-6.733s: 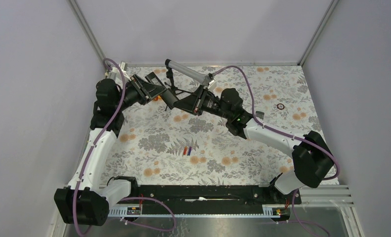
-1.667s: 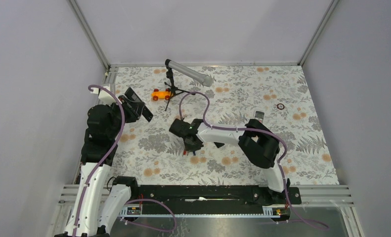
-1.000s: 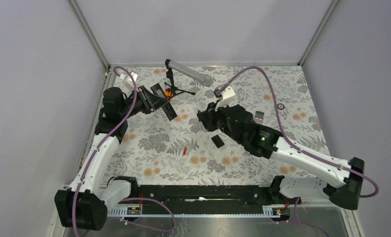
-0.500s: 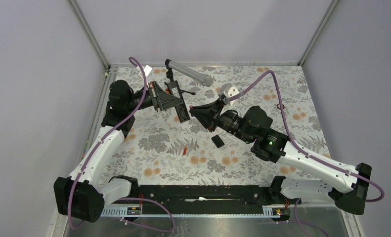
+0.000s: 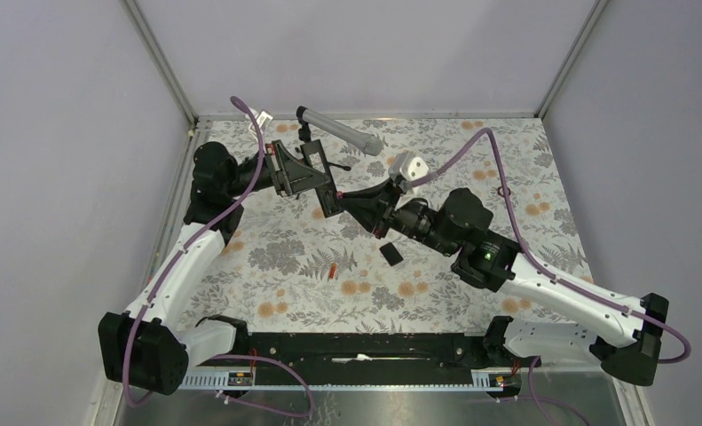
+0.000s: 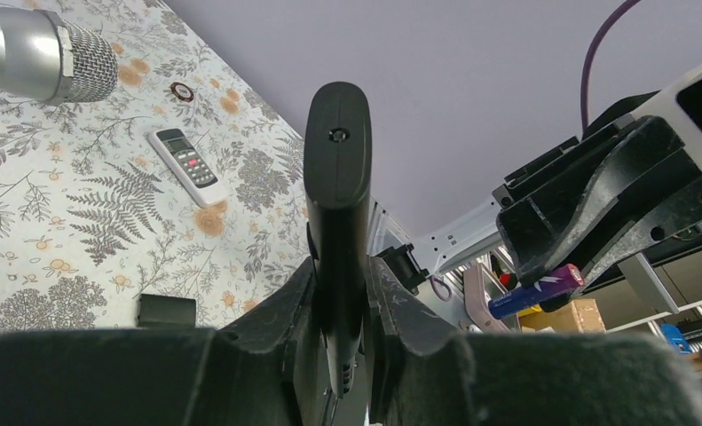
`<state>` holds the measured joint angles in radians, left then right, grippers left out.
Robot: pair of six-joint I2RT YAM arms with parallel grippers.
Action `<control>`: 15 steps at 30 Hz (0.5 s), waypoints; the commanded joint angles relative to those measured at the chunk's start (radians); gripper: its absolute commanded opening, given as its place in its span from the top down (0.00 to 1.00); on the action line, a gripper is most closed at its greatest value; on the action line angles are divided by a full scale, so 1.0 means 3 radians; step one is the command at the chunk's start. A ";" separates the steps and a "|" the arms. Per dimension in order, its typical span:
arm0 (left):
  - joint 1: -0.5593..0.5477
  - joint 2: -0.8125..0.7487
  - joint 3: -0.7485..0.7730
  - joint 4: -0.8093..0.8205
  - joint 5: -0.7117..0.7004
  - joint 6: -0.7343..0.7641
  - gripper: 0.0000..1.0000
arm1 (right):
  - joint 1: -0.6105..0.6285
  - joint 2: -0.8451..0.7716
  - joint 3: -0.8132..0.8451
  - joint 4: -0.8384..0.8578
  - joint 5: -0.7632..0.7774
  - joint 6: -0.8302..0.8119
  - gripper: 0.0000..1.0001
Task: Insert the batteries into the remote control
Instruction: Load the battery into the remote control.
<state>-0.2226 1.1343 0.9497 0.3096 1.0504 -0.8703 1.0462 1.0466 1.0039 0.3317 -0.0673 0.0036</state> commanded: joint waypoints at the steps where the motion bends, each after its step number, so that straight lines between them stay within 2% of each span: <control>1: -0.0015 0.0048 0.0186 0.0141 0.0085 -0.0073 1.00 | -0.0010 0.0143 0.0500 -0.0533 0.0343 0.0268 1.00; 4: -0.0015 0.0112 0.0271 -0.0206 -0.0008 -0.0048 1.00 | -0.0010 0.0348 0.0874 -0.1169 0.0632 0.0499 1.00; 6: -0.0015 0.0198 0.0382 -0.0707 -0.0089 0.0018 1.00 | -0.0009 0.0511 0.1109 -0.1639 0.0750 0.0631 1.00; 8: -0.0015 0.0284 0.0441 -0.0986 -0.0143 -0.0017 1.00 | -0.0010 0.0705 0.1360 -0.2074 0.0874 0.0805 1.00; 12: -0.0015 0.0333 0.0286 -0.1020 -0.0117 -0.0306 1.00 | -0.0041 0.1139 0.1912 -0.2983 0.0808 0.1231 0.96; 15: -0.0015 0.0261 0.0099 -0.0963 -0.0221 -0.0322 1.00 | -0.0166 0.1434 0.2235 -0.3499 0.0438 0.1521 0.94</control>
<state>-0.2234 1.2419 1.0164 0.0208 1.0168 -0.9302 1.0378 1.3876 1.5528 -0.4061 0.1352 0.3012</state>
